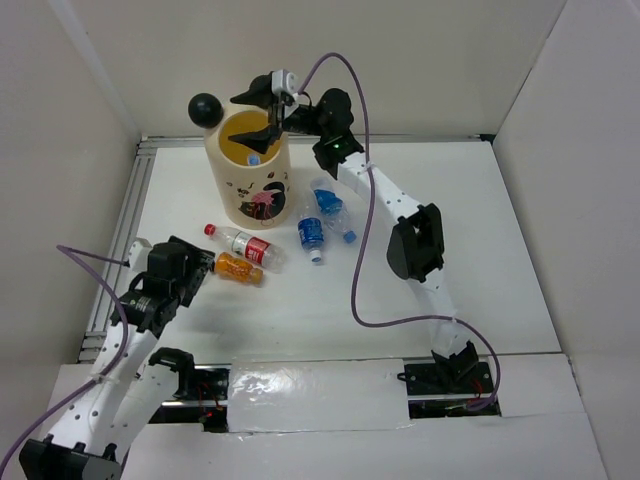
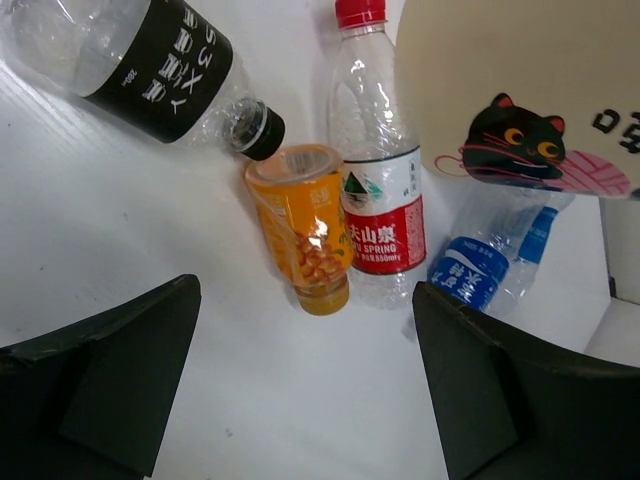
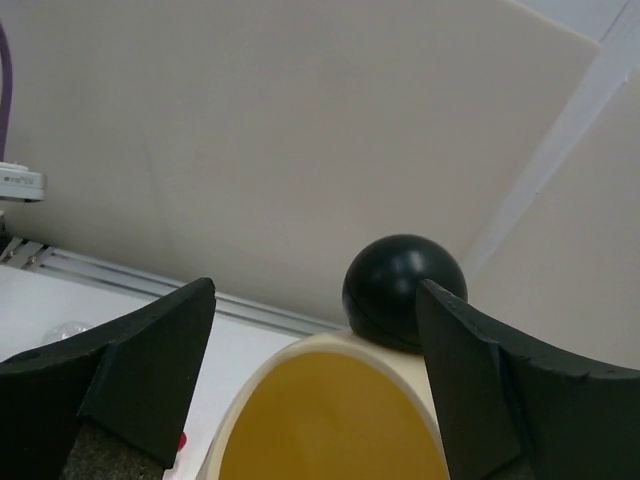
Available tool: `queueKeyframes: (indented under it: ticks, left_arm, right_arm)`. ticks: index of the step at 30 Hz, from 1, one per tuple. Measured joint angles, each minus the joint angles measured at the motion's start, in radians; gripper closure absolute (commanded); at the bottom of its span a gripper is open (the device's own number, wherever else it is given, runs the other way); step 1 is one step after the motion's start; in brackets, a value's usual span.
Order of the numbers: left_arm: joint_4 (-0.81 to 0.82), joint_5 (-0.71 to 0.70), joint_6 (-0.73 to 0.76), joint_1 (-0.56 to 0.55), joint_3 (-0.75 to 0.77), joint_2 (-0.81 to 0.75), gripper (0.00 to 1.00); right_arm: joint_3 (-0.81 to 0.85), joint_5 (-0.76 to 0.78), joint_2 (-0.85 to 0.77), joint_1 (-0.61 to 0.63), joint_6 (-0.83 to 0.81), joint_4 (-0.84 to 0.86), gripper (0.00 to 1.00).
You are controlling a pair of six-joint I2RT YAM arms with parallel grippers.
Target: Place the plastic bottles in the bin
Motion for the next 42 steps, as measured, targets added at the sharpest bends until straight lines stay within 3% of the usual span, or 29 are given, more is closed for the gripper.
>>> queueKeyframes:
  ticks: [4,6,7,8,9,10,11,12,13,16,18,21,25,30,37,39,40,42]
  left_arm:
    - [0.077,-0.034,0.008,0.0,-0.024,0.066,0.0]
    - [0.107,-0.057,0.014,0.001,-0.024,0.1,0.0]
    - [0.12,-0.069,0.018,0.003,-0.023,0.119,0.0]
    - [0.126,-0.08,0.026,0.006,-0.021,0.135,0.0]
    - [0.133,-0.092,0.037,0.007,-0.014,0.157,0.0]
    - [0.142,-0.104,0.045,0.008,-0.009,0.182,0.0]
    - [0.144,-0.116,0.054,0.008,-0.001,0.204,0.0]
    - [0.143,-0.13,0.061,0.008,0.01,0.233,0.0]
    - [0.137,-0.144,0.058,0.01,0.022,0.259,0.0]
    - [0.072,-0.185,0.012,0.018,0.077,0.348,0.0]
    - [0.019,-0.203,-0.047,0.026,0.116,0.412,0.0]
    - [-0.041,-0.218,-0.148,0.042,0.157,0.503,0.0]
    - [-0.067,-0.238,-0.269,0.063,0.167,0.566,0.0]
    - [-0.053,-0.263,-0.385,0.099,0.166,0.615,0.0]
    - [-0.012,-0.279,-0.434,0.176,0.139,0.753,0.01]
    - [0.005,-0.278,-0.433,0.198,0.136,0.785,0.11]
    - [0.012,-0.278,-0.43,0.205,0.135,0.792,0.26]
    - [0.028,-0.278,-0.412,0.216,0.135,0.794,0.41]
  right_arm:
    - [-0.034,-0.025,-0.004,-0.014,-0.011,-0.007,0.11]
    - [-0.037,-0.027,-0.012,-0.02,-0.023,-0.049,0.2]
    - [-0.027,-0.029,-0.02,-0.023,-0.037,-0.103,0.31]
    - [-0.006,-0.026,-0.024,-0.027,-0.056,-0.159,0.53]
    - [0.022,-0.026,-0.031,-0.034,-0.084,-0.242,0.88]
    - [0.037,-0.022,-0.049,-0.043,-0.114,-0.324,0.93]
    - [0.035,-0.022,-0.076,-0.052,-0.131,-0.404,0.92]
    - [0.021,-0.024,-0.113,-0.066,-0.162,-0.48,0.77]
    - [0.017,-0.03,-0.12,-0.069,-0.189,-0.547,0.68]
    - [-0.251,-0.054,-0.377,-0.14,-0.293,-0.686,0.31]
    - [-0.42,-0.081,-0.516,-0.183,-0.344,-0.765,0.23]
    - [-0.619,-0.095,-0.658,-0.24,-0.393,-0.81,0.19]
    - [-0.78,-0.114,-0.723,-0.291,-0.43,-0.862,0.19]
    - [-0.844,-0.147,-0.723,-0.364,-0.481,-0.967,0.19]
    - [-0.86,-0.199,-0.746,-0.491,-0.52,-1.032,0.19]
    - [-0.86,-0.205,-0.754,-0.509,-0.526,-1.042,0.19]
    - [-0.86,-0.207,-0.756,-0.513,-0.529,-1.044,0.19]
    - [-0.86,-0.209,-0.761,-0.518,-0.534,-1.048,0.19]
